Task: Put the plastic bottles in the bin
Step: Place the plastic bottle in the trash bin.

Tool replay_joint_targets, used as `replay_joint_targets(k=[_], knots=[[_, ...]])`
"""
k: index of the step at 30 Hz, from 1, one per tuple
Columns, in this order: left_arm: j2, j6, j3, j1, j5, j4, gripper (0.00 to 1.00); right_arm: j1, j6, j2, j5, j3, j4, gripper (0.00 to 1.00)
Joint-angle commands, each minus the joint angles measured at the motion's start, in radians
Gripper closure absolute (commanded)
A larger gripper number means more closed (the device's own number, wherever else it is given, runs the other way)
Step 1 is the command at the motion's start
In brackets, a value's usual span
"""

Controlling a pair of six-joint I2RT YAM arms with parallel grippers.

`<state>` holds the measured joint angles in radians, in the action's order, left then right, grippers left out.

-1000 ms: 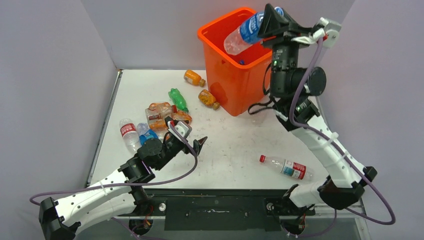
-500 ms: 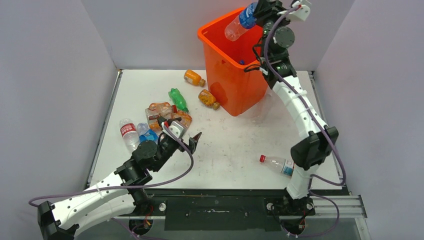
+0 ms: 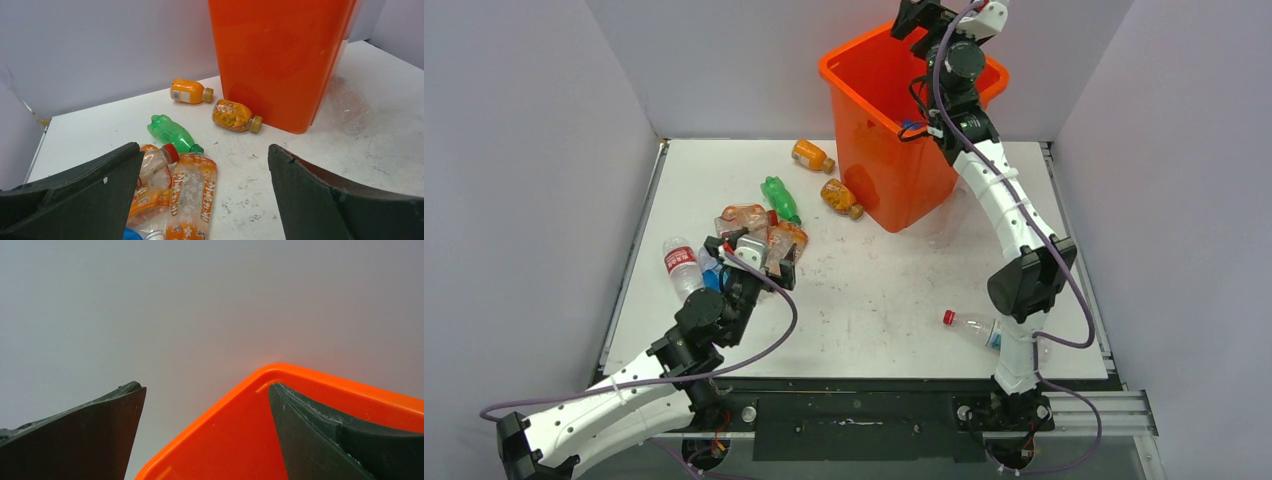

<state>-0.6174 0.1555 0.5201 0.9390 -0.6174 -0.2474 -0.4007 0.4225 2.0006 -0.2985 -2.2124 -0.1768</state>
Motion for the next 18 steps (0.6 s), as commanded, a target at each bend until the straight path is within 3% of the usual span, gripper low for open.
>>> replay_joint_targets(k=[1,5,11,15,18], knots=[[0.001,0.023,0.001,-0.012,-0.098,-0.079,0.04,-0.080,-0.042,-0.172,0.016,0.008,-0.051,0.01],[-0.003,0.057,-0.002,-0.017,-0.120,-0.091,0.04,-0.211,-0.121,-0.357,0.052,0.221,-0.067,0.01],[0.007,0.112,-0.012,-0.018,-0.219,-0.130,0.04,-0.310,-0.021,-0.720,0.166,0.799,-0.121,0.02],[0.040,0.135,-0.025,-0.019,-0.238,-0.156,0.04,-0.344,0.051,-0.836,0.202,1.118,-0.126,0.03],[0.067,0.150,-0.033,-0.019,-0.221,-0.161,0.04,-0.382,0.062,-0.844,0.214,1.264,-0.150,0.04]])
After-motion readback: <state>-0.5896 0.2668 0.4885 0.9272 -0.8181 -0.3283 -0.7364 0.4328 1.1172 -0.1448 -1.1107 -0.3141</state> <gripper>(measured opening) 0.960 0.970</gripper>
